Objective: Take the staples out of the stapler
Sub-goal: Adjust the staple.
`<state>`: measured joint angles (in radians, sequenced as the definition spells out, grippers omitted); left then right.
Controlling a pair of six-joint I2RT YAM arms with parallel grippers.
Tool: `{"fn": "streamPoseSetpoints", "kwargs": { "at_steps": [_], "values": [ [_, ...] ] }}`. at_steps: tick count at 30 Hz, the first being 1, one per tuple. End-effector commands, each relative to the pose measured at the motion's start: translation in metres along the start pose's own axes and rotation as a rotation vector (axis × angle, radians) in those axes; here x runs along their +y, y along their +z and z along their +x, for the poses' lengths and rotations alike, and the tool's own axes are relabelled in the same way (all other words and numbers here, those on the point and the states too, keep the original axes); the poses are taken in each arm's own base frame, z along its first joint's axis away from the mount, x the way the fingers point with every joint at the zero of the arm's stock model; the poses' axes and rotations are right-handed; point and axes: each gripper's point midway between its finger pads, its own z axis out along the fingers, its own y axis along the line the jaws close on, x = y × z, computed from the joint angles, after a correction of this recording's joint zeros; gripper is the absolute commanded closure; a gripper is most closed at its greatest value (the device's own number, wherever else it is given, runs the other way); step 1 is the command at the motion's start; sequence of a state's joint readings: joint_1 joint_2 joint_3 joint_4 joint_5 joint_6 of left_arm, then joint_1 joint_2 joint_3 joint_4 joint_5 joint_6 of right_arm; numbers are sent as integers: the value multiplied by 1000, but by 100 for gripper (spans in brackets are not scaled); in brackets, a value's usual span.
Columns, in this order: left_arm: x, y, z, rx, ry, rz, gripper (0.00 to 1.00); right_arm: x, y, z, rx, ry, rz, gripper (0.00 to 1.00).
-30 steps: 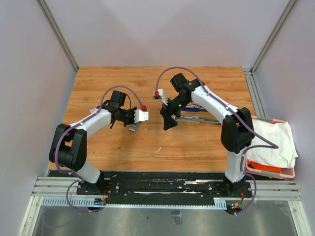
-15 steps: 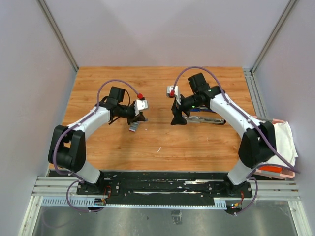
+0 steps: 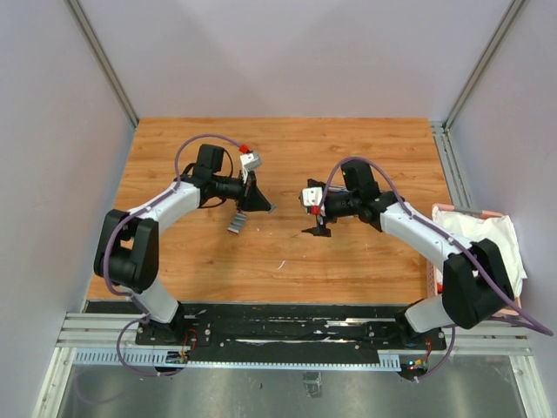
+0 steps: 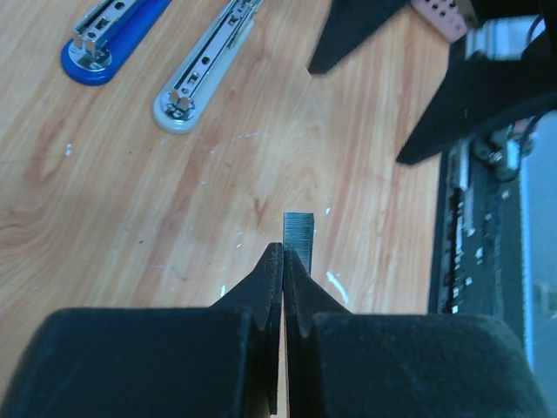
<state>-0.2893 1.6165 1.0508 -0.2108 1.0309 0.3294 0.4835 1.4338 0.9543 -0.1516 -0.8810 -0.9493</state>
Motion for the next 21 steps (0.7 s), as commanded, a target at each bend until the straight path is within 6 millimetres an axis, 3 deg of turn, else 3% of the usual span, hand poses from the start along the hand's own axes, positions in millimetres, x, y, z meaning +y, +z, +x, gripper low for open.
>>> {"fn": "streamPoseSetpoints", "kwargs": {
  "at_steps": [1, 4, 10, 17, 21],
  "values": [
    [-4, 8, -9, -1, -208, 93, 100, -4, 11, -17, 2, -204, -22, 6],
    [-1, 13, 8, 69, -315, 117, 100, -6, 16, -17, 34, -229, -42, 9],
    [-9, 18, 45, 206, -526, 227, 100, 5, 34, 2, 181, -362, -109, 14],
    [-16, 17, 61, 261, -613, 273, 100, 8, 53, 15, 250, -421, -100, 23],
    [-16, 17, 71, 291, -651, 277, 100, 20, 65, 20, 266, -446, -136, 30]
  ]
}}
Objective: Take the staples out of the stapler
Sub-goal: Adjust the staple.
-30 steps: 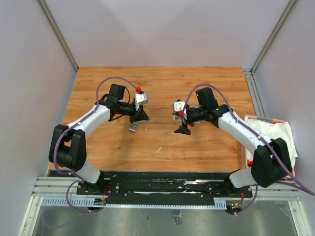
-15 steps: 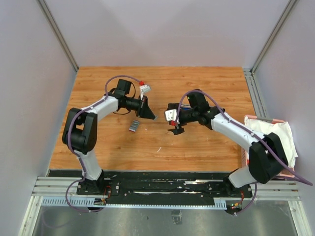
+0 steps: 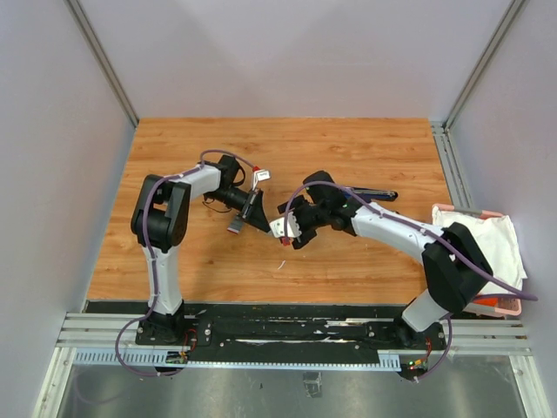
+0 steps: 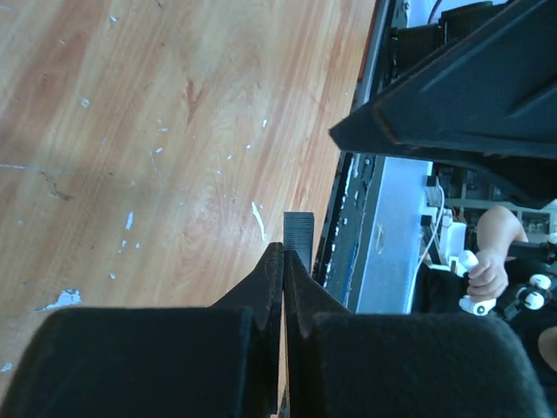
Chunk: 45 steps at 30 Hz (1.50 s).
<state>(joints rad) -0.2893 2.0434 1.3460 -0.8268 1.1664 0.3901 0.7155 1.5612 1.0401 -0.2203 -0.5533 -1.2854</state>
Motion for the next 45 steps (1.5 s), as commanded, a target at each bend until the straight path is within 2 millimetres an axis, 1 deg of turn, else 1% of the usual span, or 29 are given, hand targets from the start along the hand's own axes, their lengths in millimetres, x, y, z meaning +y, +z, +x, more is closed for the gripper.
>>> {"fn": "streamPoseSetpoints", "kwargs": {
  "at_steps": [1, 5, 6, 9, 12, 17, 23, 25, 26, 30, 33, 40, 45],
  "values": [
    [-8, -1, 7, 29, -45, 50, 100, 13, 17, 3, 47, -62, -35, 31],
    [-4, 0, 14, 50, -64, 39, 100, 24, 31, -5, 40, -71, -48, 35],
    [-2, 0, 16, 54, -70, 38, 100, 26, 35, -7, 41, -67, -50, 37],
    [0, 2, 20, 60, -93, 43, 100, 25, 43, -10, 60, -50, -41, 40],
    [2, 3, 23, 68, -101, 37, 100, 30, 51, -17, 58, -55, -61, 43],
    [6, 5, 27, 78, -115, 35, 100, 37, 62, -14, 99, -53, -81, 47],
    [8, 7, 34, 103, -121, 42, 100, 29, 66, -7, 143, -18, -45, 52],
    [7, 8, 36, 111, -119, 47, 100, 29, 68, -8, 144, -11, -43, 53],
    [7, 8, 37, 116, -116, 48, 100, 27, 68, -8, 143, -6, -39, 55],
    [5, 11, 41, 135, -114, 53, 100, 26, 69, -11, 131, 11, -34, 55],
    [5, 12, 42, 140, -116, 54, 100, 29, 70, -13, 117, 8, -51, 56],
    [3, 13, 42, 139, -114, 66, 100, 46, 72, -21, 83, -17, -115, 57],
    [2, 14, 41, 136, -113, 70, 100, 51, 75, -26, 63, -5, -131, 59]
  ]
}}
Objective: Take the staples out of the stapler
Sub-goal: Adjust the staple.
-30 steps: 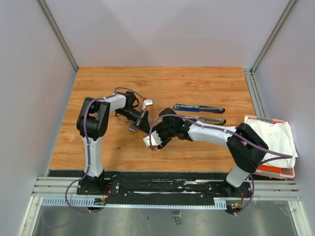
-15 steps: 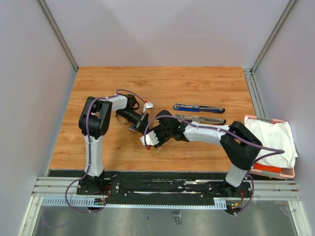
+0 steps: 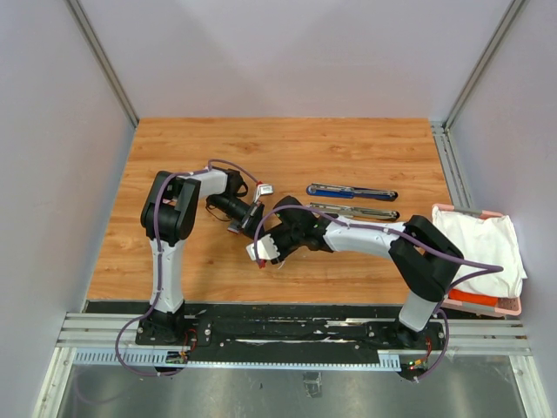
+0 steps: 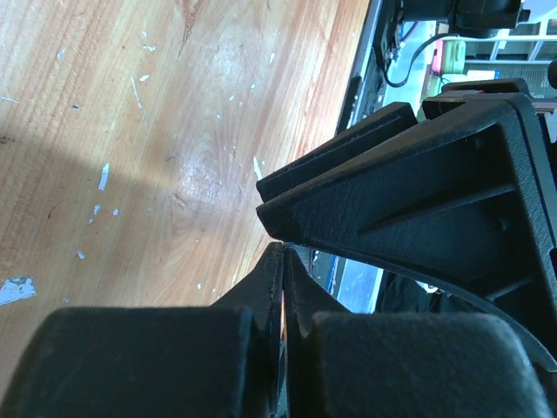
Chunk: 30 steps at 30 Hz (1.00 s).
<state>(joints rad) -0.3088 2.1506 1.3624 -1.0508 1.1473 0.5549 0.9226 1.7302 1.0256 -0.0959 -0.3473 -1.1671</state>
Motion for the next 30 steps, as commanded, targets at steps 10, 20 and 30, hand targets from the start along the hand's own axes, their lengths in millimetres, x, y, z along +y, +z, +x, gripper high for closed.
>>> {"fn": "streamPoseSetpoints", "kwargs": {
  "at_steps": [10, 20, 30],
  "values": [
    [-5, 3, -1, -3, 5, 34, 100, 3, 11, -12, -8, 14, -18, 65],
    [-4, 4, -1, -3, 5, 39, 98, 0, 11, -11, -2, 22, -8, 75],
    [-5, 4, -1, -5, 7, 41, 92, 1, 10, -12, -4, 19, -17, 84]
  ]
}}
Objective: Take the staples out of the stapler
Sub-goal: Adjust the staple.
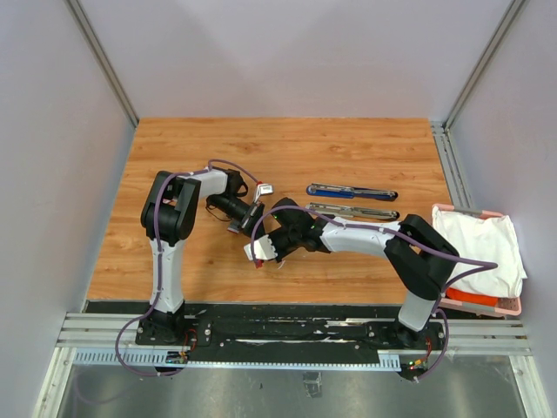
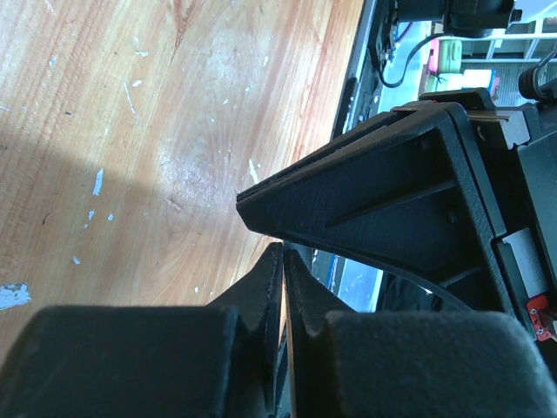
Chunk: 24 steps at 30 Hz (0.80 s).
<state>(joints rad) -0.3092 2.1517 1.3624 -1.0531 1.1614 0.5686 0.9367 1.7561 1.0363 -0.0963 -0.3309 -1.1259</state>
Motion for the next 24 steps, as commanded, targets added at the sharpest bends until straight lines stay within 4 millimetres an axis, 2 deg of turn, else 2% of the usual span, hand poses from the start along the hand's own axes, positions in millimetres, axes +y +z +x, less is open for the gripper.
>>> {"fn": "streamPoseSetpoints", "kwargs": {
  "at_steps": [1, 10, 15, 20, 24],
  "values": [
    [-3, 3, 0, 0, -4, 28, 91, -4, 2, -13, -19, -16, -4, 85],
    [-4, 3, -1, 0, 7, 25, 83, -2, 2, -12, -14, -16, -14, 87],
    [-9, -1, -2, 7, 31, 25, 72, -2, -1, -13, -13, -13, -19, 87],
    [-12, -10, -8, -6, 77, -6, 65, 2, -5, -15, -18, -9, -37, 88],
    [-15, -27, -20, -38, 139, -57, 63, 7, -10, -16, -29, 6, -60, 88]
  ]
}}
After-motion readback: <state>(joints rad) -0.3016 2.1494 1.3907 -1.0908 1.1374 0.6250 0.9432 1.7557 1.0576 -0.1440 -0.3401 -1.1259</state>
